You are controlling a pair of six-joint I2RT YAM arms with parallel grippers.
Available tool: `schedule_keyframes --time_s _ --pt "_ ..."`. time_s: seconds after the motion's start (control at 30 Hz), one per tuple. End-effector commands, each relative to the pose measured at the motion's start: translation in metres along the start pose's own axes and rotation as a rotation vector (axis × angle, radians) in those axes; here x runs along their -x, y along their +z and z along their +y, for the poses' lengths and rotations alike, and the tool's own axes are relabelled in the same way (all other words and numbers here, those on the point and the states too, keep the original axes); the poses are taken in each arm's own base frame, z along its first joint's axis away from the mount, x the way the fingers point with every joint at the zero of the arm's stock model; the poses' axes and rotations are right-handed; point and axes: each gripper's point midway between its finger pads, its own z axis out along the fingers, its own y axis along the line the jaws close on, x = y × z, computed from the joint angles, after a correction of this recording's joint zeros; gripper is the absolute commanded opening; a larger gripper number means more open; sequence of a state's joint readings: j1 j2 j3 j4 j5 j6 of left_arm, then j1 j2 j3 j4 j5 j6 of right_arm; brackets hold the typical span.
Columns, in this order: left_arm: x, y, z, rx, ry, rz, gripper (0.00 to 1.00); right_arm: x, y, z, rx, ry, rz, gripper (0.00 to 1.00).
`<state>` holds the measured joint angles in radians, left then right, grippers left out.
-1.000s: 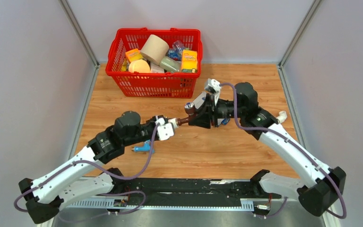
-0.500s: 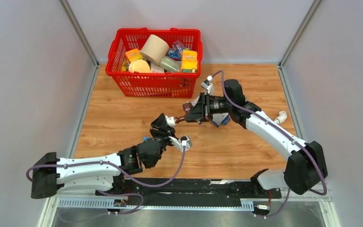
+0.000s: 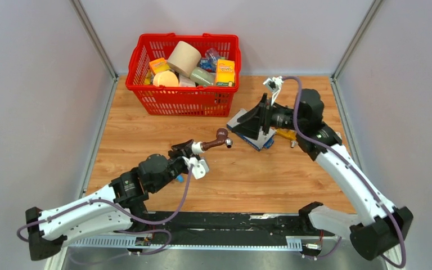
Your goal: Install the water faucets
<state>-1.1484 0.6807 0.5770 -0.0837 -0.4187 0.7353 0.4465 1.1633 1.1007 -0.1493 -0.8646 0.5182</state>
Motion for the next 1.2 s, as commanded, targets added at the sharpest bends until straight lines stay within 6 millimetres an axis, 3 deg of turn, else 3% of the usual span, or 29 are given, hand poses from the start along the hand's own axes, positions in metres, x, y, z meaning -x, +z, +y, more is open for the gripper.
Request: schedule_keyframes --time_s 0.0,0.03,0.2,0.3,0.53,0.8,0.9,1.03,1.1,1.17 --pt "0.024 -0.009 -0.009 -0.204 -0.281 -0.125 0.0 0.024 -0.032 0.043 0.045 -0.523 -0.125 0.8" --pt "0.035 -0.011 -0.017 -0.278 -0.3 -0.179 0.0 0.02 -0.037 0.045 0.047 -0.6 -0.134 0.8" --pt "0.05 -0.011 -0.02 -0.464 -0.431 -0.25 0.0 -0.014 -0.049 0.055 0.115 -1.005 -0.131 0.8" --pt "0.065 -0.014 -0.025 -0.589 -0.468 -0.307 0.0 -0.03 -0.053 0.054 0.139 -1.127 -0.129 0.85" --pt "0.082 -0.007 -0.026 -0.708 -0.47 -0.326 0.0 -0.044 -0.042 0.067 0.259 -1.133 -0.09 0.84" --pt "0.085 -0.001 -0.025 -0.748 -0.457 -0.306 0.0 -0.052 -0.021 0.074 0.339 -1.102 -0.043 0.79" --pt "0.082 0.0 -0.023 -0.743 -0.437 -0.286 0.0 -0.05 -0.014 0.074 0.344 -1.049 -0.025 0.68" --pt "0.074 0.004 -0.013 -0.654 -0.403 -0.255 0.0 -0.041 -0.002 0.067 0.297 -0.9 0.001 0.32" --pt "0.068 0.008 -0.005 -0.553 -0.37 -0.235 0.0 -0.034 0.005 0.061 0.246 -0.79 0.002 0.23" --pt "0.059 0.014 0.012 -0.402 -0.331 -0.202 0.0 -0.02 0.015 0.049 0.144 -0.626 -0.019 0.08"
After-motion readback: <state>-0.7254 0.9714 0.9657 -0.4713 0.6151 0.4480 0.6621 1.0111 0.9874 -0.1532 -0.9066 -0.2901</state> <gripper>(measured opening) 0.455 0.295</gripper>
